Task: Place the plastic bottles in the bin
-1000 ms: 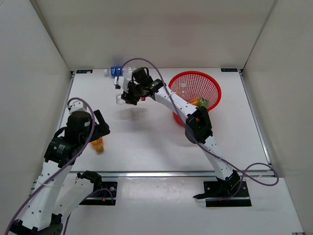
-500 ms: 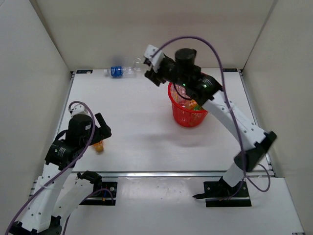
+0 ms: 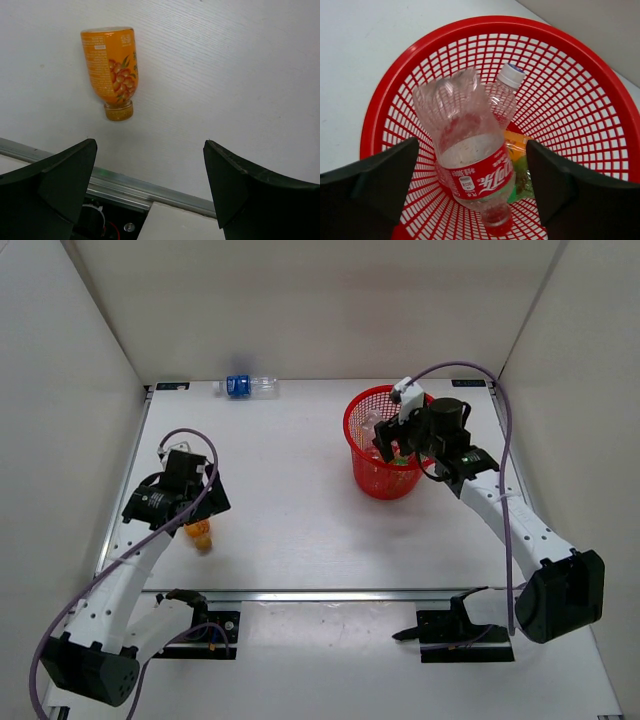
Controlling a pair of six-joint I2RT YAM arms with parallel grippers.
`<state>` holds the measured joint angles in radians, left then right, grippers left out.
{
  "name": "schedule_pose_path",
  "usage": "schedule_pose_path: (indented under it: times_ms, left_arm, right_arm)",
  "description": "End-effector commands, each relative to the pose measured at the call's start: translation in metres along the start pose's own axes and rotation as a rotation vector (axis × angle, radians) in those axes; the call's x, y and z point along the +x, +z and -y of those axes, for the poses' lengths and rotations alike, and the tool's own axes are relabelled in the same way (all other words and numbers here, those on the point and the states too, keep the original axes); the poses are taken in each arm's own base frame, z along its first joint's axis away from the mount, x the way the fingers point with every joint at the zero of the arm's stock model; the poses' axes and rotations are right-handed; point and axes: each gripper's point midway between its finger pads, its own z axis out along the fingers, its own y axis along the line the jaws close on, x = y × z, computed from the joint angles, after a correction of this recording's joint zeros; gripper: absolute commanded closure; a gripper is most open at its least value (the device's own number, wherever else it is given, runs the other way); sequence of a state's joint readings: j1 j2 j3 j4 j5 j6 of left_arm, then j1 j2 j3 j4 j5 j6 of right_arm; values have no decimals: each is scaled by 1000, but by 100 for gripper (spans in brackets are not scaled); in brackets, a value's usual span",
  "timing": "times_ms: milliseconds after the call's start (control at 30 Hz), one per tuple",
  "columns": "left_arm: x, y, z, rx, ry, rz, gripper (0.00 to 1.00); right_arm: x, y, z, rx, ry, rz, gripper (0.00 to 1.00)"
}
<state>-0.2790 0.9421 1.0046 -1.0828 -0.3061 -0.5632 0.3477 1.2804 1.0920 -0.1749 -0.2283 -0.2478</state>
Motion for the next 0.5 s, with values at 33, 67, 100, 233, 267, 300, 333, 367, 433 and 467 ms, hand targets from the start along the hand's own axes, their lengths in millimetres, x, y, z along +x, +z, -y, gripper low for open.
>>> schedule_pose_path:
  times_ms: [33, 67, 100, 233, 267, 300, 333, 367, 433, 467]
  left_arm:
    - [-7, 9, -9, -56, -23, -15, 1]
    - [-6, 13, -13, -87, -20, -30, 2]
    - [-5, 19, -18, -118, -8, -43, 1]
    - [1, 46, -30, -158, -18, -167, 2]
    - [1, 49, -38, -208, -18, -163, 2]
    - [2, 53, -43, -242, -13, -186, 1]
    - [4, 57, -47, -265, -1, -202, 1]
    - [7, 61, -53, -290, 2, -215, 1]
    - [12, 71, -57, -291, 5, -230, 1]
    - [13, 75, -57, -282, 3, -225, 1]
  right_arm:
    - [-47, -20, 13, 32, 32, 181, 4]
    - [-52, -23, 16, 41, 32, 184, 1]
    - [-51, -28, 25, 77, 58, 176, 0]
    - [-68, -55, 48, 206, 171, 118, 1]
    - [-68, -65, 53, 250, 204, 102, 1]
    - [-69, -70, 54, 267, 226, 97, 1]
    - [-64, -79, 57, 307, 277, 87, 0]
    - [-59, -89, 57, 322, 307, 85, 1]
    - [-48, -101, 56, 341, 375, 74, 1]
    - [-44, -109, 58, 370, 374, 74, 1]
